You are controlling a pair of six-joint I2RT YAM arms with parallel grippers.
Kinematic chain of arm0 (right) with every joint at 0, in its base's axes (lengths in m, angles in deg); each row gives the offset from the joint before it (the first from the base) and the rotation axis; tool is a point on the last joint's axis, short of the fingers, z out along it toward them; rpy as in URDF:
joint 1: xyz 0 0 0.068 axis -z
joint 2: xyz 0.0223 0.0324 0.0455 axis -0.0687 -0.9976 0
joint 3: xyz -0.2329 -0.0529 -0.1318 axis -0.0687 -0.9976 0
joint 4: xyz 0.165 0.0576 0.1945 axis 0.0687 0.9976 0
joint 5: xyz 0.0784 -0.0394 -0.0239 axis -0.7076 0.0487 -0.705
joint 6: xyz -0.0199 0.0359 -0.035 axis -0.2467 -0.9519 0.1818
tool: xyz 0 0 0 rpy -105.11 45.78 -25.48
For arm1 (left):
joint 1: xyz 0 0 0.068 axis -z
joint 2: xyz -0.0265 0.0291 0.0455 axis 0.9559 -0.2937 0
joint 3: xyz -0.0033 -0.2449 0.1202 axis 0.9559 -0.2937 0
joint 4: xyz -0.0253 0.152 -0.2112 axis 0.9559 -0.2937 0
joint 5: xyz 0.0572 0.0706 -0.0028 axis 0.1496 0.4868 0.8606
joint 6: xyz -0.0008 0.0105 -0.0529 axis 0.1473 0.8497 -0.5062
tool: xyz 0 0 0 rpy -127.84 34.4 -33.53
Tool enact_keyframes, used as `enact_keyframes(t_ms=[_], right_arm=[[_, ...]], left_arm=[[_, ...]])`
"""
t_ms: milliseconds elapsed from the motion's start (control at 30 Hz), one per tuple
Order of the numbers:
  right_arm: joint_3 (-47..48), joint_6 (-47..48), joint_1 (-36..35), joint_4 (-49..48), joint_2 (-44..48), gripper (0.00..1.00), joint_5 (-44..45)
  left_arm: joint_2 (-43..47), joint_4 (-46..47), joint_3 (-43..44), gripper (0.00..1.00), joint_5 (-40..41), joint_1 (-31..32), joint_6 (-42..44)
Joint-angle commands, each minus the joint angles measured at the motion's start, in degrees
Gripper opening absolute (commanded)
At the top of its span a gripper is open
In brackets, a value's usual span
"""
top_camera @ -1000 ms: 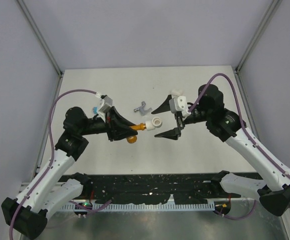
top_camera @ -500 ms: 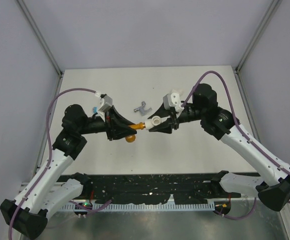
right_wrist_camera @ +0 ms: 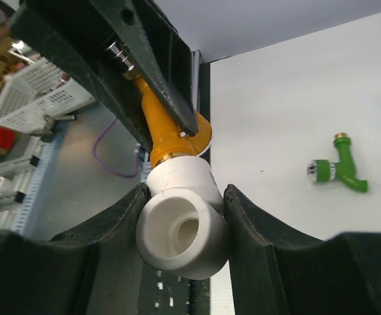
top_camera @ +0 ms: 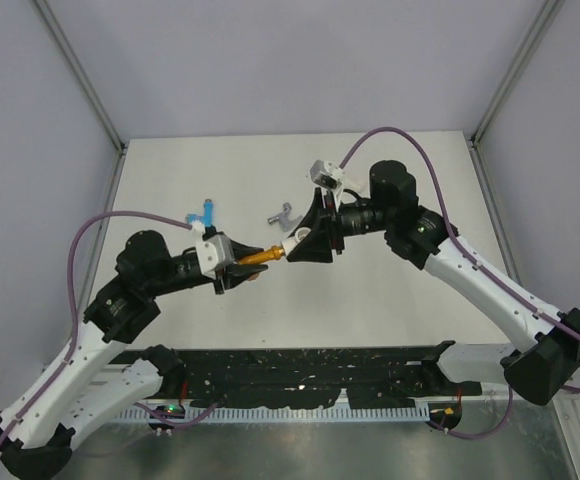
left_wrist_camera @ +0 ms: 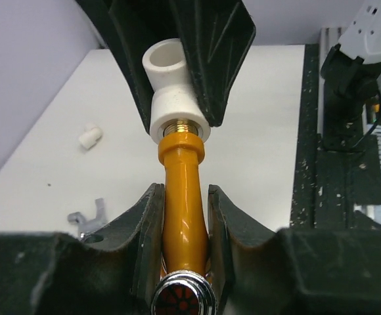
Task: Install the water faucets
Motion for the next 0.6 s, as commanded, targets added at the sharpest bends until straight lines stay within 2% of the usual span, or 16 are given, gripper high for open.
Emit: enact_keyframes(t_ms=[0,67,200,400,567], right_arm=[[0.7,-27.0,-0.2,-5.7,-3.0,0.05,3.5],[0.4,-30.9,-0.1,-6.8,-4.1,0.05,1.7],[-1.1,-33.7,-0.1,-6.6,-5.0,0.05,1.5],[-3.1,-34.6,0.0,-6.6,-5.9,0.05,-0.2],[-3.4,-33.3,1.8,-6.6,-5.2,0.05,0.3]], left_arm=[[1.8,1.4,2.0,0.00,20.7,9.0,21.8],[2.3,4.1,0.0,0.00,30.1,13.6,28.1],[2.8,13.5,-5.9,0.00,42.9,21.1,38.2],[0.7,22.6,-11.5,0.00,51.9,27.6,49.1],[1.4,25.0,-13.5,0.00,54.5,28.0,47.7]])
